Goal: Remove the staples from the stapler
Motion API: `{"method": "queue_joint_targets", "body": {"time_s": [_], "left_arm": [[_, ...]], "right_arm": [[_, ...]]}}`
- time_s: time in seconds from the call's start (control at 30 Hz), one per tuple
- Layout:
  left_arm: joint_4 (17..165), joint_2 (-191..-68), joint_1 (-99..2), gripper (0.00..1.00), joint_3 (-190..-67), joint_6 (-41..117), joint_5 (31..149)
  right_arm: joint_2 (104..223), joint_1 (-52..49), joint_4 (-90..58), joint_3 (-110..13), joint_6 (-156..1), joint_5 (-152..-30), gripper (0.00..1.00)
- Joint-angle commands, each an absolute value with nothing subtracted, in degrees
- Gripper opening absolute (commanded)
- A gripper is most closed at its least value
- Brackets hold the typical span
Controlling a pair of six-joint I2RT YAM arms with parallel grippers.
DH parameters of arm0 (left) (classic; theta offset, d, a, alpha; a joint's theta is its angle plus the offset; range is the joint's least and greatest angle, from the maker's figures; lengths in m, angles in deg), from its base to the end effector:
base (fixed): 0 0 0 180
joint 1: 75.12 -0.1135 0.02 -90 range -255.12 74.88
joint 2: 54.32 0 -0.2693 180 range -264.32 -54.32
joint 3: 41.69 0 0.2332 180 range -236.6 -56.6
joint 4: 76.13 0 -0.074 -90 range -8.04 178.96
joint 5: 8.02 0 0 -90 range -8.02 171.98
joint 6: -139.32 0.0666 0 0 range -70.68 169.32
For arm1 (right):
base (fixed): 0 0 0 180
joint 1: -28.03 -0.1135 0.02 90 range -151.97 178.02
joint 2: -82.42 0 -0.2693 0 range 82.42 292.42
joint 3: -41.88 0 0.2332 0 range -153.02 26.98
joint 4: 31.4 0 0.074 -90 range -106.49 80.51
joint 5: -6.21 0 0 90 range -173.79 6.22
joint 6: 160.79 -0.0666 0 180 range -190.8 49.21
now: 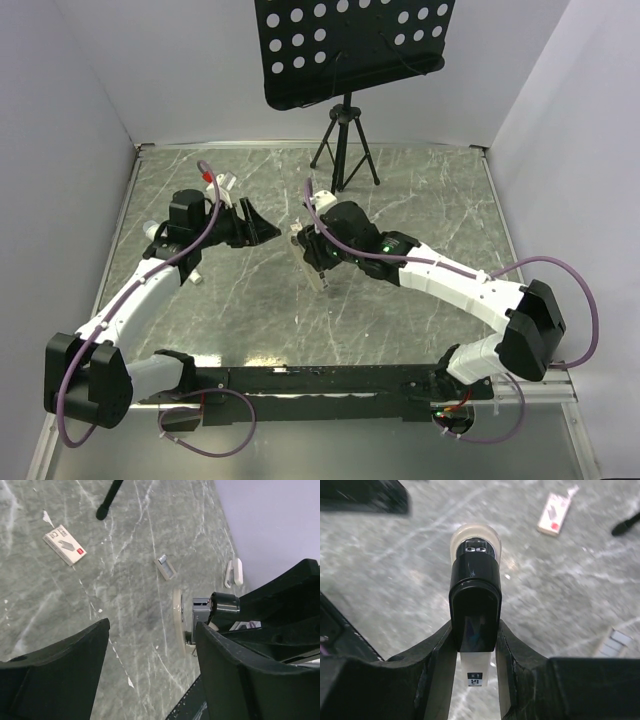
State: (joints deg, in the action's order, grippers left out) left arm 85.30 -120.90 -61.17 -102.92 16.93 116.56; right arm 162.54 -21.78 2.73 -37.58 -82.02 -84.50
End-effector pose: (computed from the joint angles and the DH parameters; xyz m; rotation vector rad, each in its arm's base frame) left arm 0.2460 -0.1001 0.2866 0.0809 2.0832 -1.1076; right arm 0.2074 0.2468 0.2959 -0.7487 2.1170 0.6083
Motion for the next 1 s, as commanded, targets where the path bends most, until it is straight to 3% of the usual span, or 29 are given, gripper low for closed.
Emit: {"method": "queue_joint_targets", "body": {"time_s": [0.0, 0.97], "left_arm": [[86.77, -119.71, -61.15, 0.71, -103.97, 17.15, 119.42], [84.66, -121.20, -61.06, 0.43, -104.58, 16.09, 118.46]], "right_arm": [[163.10, -22.42, -5.07, -42.45, -83.71, -83.87, 0.10], [166.01, -27.17, -10.87, -45.09, -84.86, -80.10, 0.09]]}}
